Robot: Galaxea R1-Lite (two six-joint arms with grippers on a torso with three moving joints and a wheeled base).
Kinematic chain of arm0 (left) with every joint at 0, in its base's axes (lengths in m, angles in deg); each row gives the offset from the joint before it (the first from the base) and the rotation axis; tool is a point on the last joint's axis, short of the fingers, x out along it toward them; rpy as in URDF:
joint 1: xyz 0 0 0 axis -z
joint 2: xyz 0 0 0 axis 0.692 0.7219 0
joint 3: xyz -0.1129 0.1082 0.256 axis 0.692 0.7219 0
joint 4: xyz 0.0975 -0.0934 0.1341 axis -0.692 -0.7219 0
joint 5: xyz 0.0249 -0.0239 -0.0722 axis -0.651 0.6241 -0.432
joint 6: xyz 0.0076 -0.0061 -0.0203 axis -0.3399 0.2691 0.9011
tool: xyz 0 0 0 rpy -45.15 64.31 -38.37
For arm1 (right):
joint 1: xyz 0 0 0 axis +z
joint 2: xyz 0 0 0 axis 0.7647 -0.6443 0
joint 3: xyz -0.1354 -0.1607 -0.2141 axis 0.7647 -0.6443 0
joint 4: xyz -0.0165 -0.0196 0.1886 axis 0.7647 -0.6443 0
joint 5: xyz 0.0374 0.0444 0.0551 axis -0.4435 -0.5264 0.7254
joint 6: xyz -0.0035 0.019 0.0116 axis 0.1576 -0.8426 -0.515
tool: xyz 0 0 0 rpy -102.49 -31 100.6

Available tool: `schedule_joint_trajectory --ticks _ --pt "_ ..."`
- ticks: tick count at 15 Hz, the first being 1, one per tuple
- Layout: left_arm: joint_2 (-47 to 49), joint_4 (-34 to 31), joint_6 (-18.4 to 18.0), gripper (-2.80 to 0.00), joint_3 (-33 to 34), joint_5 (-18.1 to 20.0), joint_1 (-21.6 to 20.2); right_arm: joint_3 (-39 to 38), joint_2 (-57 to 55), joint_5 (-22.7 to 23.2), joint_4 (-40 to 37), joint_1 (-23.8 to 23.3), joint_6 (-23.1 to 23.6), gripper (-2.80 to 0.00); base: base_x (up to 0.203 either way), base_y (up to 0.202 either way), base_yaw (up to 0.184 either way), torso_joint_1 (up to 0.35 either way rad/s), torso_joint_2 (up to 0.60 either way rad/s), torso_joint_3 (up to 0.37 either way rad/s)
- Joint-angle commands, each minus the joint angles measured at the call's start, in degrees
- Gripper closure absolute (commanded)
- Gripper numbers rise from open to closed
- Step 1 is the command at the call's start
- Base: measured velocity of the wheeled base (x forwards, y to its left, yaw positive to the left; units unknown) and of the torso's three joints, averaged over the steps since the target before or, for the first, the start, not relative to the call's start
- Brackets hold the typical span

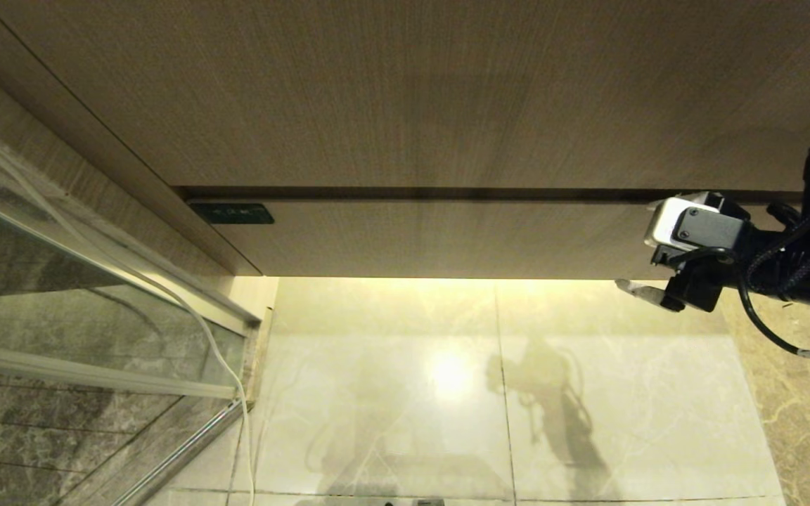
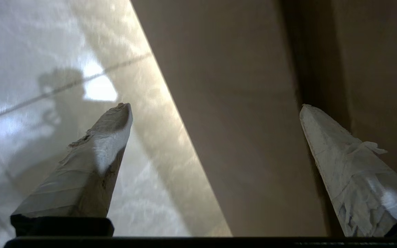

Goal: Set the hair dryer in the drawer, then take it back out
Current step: Pull open the drawer

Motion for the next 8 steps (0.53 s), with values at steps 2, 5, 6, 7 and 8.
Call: schedule_joint_trajectory --ticks 2,5,6,7,8 --pt "0.0 0.0 0.0 0.00 0.0 0.0 0.0 0.4 -2.0 2.8 2.1 0.2 0.1 -2.80 0.000 0.000 0.000 0.000 0.00 0.000" --pt "0.0 0.0 0.0 0.00 0.0 0.0 0.0 0.5 -3.5 3.6 4.0 0.4 0.2 -2.80 0.000 0.000 0.000 0.000 0.00 0.000" --pt "0.0 0.0 0.0 0.00 0.0 0.0 0.0 0.7 -4.3 4.5 5.2 0.5 0.2 -2.80 0.000 0.000 0.000 0.000 0.00 0.000" --pt "0.0 0.0 0.0 0.00 0.0 0.0 0.0 1.0 -4.9 6.1 5.7 0.5 0.3 -2.80 0.000 0.000 0.000 0.000 0.00 0.000" --pt "0.0 0.0 0.0 0.00 0.0 0.0 0.0 1.1 -5.3 7.6 5.8 0.6 0.7 -2.80 0.000 0.000 0.000 0.000 0.00 0.000"
